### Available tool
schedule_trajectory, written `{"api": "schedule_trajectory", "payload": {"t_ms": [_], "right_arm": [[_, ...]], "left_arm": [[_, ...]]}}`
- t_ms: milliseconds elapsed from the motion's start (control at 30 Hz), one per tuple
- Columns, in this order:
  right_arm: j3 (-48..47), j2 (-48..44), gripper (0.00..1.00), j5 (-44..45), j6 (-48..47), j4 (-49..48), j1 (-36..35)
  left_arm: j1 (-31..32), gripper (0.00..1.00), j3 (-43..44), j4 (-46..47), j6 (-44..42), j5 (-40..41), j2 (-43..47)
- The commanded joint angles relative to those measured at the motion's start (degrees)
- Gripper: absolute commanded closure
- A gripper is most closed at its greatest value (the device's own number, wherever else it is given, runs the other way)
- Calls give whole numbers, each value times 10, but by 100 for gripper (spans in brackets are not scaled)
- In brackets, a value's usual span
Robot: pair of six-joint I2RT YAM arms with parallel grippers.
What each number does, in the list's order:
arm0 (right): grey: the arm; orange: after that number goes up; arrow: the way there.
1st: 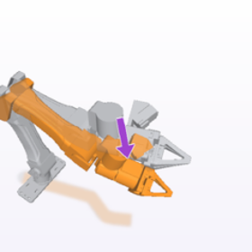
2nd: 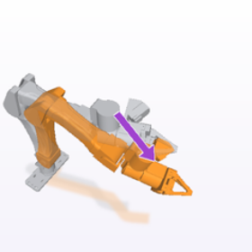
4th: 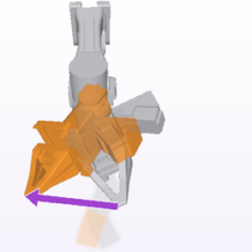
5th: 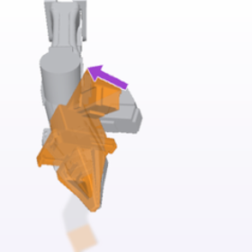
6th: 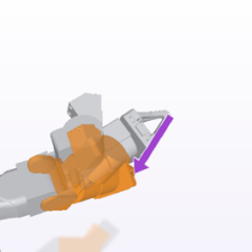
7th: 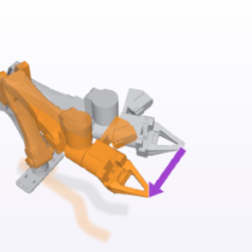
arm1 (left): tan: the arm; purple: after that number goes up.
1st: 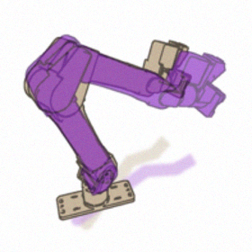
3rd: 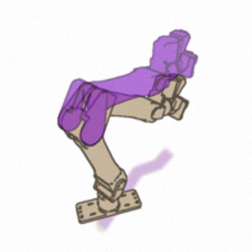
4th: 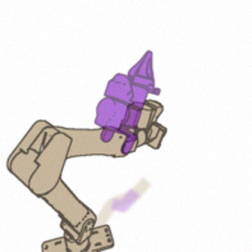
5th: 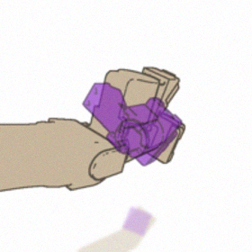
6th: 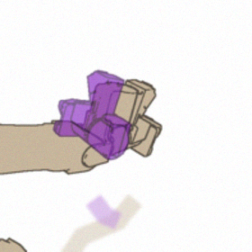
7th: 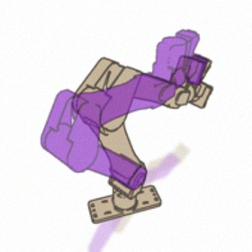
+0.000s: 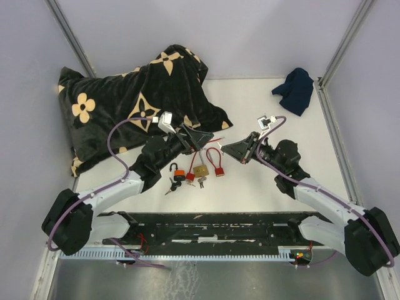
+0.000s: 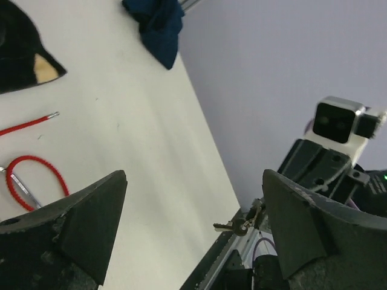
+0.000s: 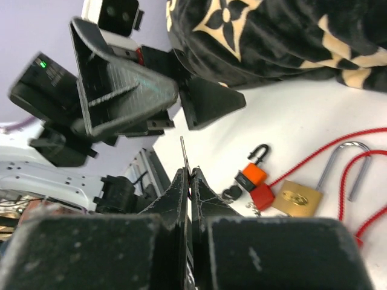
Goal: Unlock with the key
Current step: Adjust the key, then pick up the lock from the center of the board.
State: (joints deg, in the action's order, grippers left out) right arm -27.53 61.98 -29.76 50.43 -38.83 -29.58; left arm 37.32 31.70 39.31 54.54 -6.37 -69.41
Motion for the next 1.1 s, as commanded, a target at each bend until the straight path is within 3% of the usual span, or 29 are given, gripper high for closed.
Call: {"api": "schedule_trajectory", "payload": {"t_ms": [0, 200, 333, 633, 1067], "right_arm": [[6, -57, 98, 14, -67, 92, 11], [14, -89, 98, 28, -98, 162, 20], [14, -115, 98, 49, -130, 224, 23], [23, -185, 98, 143, -190, 348, 25], [60, -241, 98, 182, -217, 380, 26]], "left_arm": [[-5, 1, 75, -275, -63, 42, 31], [-9, 7, 121, -387, -98, 21, 25], [1, 12, 224, -547, -126, 19, -52], [68, 15, 403, -741, -111, 96, -253], [123, 25, 618, -880, -79, 140, -481]]}}
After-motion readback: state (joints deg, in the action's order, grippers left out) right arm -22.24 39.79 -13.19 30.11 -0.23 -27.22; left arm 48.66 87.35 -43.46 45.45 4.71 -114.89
